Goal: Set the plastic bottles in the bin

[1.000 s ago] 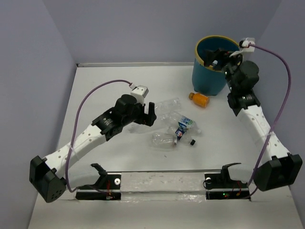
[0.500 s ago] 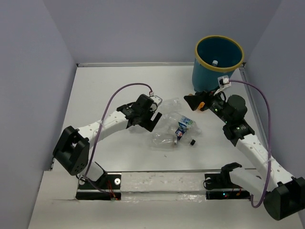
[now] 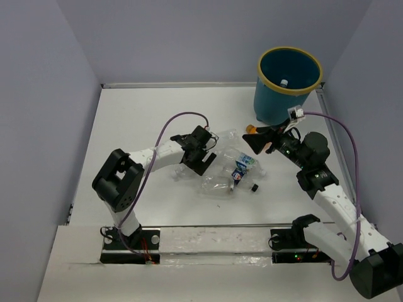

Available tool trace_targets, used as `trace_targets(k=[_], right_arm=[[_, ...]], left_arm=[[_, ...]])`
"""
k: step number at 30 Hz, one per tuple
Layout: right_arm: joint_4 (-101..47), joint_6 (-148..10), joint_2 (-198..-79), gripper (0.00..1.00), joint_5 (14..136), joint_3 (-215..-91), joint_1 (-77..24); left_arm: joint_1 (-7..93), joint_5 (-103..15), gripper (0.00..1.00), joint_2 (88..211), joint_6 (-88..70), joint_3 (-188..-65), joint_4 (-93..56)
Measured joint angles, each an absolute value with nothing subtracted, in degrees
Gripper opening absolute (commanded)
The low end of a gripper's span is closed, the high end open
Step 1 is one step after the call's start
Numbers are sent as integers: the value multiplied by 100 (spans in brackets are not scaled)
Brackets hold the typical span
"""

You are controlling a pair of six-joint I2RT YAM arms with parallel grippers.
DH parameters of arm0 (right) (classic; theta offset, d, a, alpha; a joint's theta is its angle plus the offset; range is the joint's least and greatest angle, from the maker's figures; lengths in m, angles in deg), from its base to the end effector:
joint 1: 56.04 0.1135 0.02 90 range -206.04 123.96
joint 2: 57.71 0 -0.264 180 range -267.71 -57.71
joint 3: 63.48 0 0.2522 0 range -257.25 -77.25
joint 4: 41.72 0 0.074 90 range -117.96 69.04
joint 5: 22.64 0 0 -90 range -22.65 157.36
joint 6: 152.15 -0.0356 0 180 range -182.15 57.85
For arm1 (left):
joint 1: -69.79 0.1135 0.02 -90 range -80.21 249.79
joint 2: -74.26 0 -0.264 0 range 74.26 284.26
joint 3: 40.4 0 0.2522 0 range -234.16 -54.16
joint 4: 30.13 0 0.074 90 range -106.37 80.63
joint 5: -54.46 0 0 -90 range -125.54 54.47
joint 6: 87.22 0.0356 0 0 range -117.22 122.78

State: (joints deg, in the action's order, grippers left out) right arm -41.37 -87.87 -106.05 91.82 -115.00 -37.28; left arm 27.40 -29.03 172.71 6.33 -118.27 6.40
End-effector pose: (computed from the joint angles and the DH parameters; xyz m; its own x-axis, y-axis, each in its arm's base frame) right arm 0.1871 0.0791 0.3300 -0.2549 0.3306 -0.9087 -0.6368 0.6498 0.4150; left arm 0.2644 -0.2359 0.1941 -0.5803 0.6130 -0.5361 0.6616 0.7388 0.1286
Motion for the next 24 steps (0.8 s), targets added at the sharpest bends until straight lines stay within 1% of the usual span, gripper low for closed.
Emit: trace_targets(k=[5,8,9,10,13,17,20,23,24], right_arm=[[-4154,-8793,-10609,89,9255,-11487,-3728],[-4205,-8835,-10618,89,9294,-11454,-3728],[-4220,-8857,-10620,89,9307,-11428,-3728],[-4222,-8872,-10620,89,9314,-11409,-3728],[-4211,-8924,-10629,89,9318,-11367,-3728],[-4218,-9001,-10629,89,9309,-11339,-3728],[-4216,-9073,-10629,89,9285,-11308,-3728],[-4218,-9167,-10679,90,9263,-11299,-3712],[-4246,-9217,-10699,91,9244,-11282,-3697]], left_arm=[[2740,-2761,93,17271,618,-11830,705],[2740,-2606,86,17271,550,-11830,729],[2740,-2534,82,17271,515,-11830,749],[2740,-2481,80,17271,487,-11827,769],[2740,-2379,70,17269,399,-11816,797],[2738,-2344,68,17151,246,-11690,819],[2734,-2455,61,16906,154,-11556,915],[2705,-2652,59,16428,74,-11451,1031],[2690,-2742,56,16226,43,-11430,1042]])
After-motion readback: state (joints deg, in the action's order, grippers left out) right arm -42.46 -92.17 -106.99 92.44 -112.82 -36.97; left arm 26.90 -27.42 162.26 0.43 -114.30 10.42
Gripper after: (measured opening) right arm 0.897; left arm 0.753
